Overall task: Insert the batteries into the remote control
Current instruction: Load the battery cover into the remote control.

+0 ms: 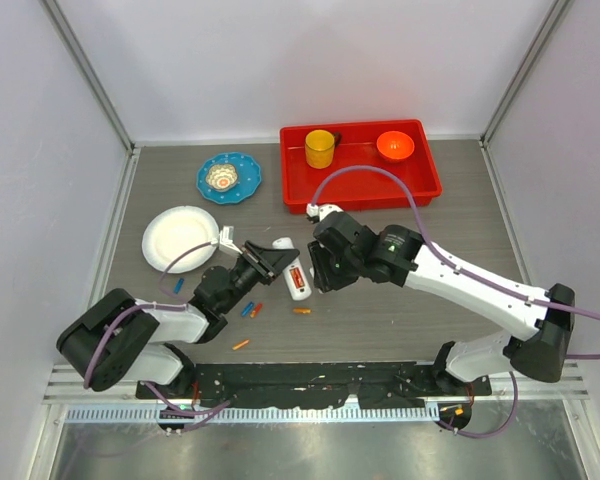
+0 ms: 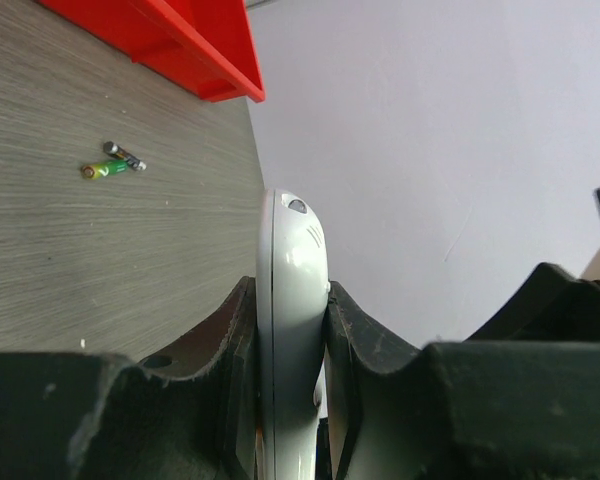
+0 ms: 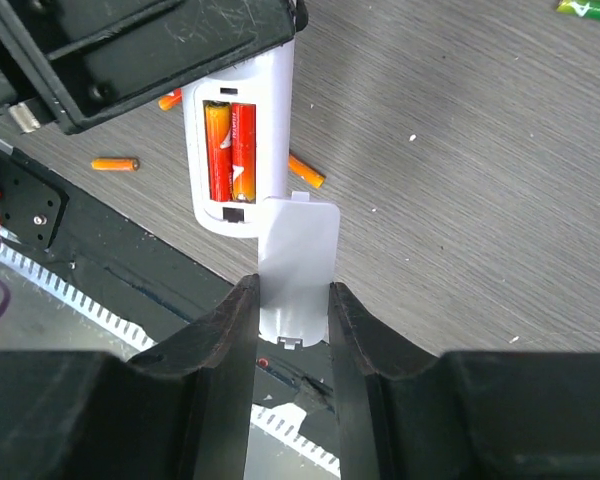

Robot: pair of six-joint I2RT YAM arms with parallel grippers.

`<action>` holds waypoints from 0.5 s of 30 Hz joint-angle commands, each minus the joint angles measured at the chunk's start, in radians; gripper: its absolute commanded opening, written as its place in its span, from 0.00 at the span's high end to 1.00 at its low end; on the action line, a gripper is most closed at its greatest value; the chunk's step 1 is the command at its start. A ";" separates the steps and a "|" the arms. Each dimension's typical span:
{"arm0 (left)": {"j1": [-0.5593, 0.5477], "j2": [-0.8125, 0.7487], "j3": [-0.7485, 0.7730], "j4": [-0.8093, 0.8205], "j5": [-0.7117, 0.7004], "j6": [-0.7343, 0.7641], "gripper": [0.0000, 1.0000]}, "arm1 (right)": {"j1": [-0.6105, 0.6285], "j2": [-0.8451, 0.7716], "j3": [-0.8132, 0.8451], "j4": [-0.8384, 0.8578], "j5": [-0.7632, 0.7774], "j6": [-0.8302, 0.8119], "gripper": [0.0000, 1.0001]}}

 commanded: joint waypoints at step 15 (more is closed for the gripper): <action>-0.007 0.074 -0.005 0.279 -0.057 -0.053 1.00 | 0.026 0.168 0.146 0.043 -0.040 0.034 0.83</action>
